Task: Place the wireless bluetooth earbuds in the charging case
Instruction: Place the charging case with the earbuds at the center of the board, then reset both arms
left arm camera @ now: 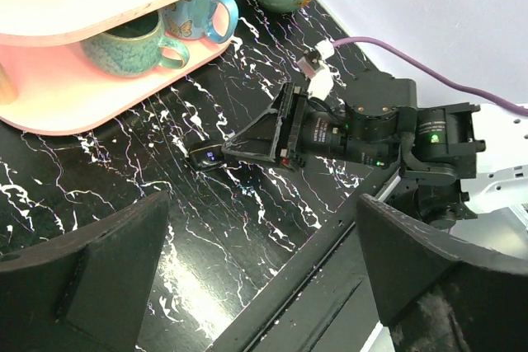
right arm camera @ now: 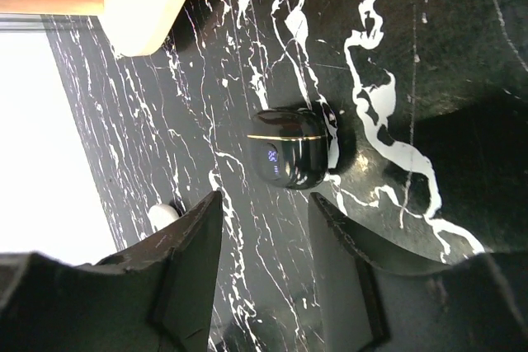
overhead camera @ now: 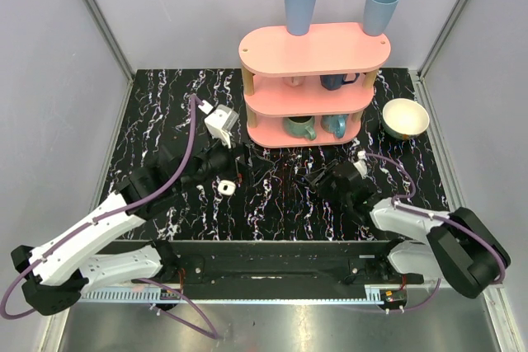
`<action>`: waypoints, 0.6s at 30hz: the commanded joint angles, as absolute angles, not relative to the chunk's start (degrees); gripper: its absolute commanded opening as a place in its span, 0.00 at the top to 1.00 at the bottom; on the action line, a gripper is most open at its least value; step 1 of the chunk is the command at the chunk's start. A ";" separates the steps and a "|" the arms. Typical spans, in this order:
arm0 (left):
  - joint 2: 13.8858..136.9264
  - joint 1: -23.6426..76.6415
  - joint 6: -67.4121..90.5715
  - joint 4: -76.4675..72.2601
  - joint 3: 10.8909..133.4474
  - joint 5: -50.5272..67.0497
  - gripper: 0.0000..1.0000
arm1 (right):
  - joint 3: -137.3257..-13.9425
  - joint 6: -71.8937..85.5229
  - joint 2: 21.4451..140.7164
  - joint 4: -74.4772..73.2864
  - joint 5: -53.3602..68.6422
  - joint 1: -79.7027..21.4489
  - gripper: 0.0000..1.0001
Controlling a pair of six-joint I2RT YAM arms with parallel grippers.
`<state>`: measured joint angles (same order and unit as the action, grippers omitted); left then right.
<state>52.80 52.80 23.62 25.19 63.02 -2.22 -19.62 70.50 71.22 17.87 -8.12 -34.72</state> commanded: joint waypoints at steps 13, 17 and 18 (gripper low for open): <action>54.49 52.56 21.63 28.99 65.56 -9.48 0.01 | -26.62 53.03 54.68 2.47 -18.26 -34.36 0.35; 57.65 50.11 18.29 34.97 67.59 -15.47 0.01 | -30.66 43.89 51.33 -3.22 -23.28 -34.28 0.19; 58.00 48.53 17.50 35.33 67.50 -15.21 0.01 | -31.63 42.03 50.81 -4.30 -23.64 -33.84 0.16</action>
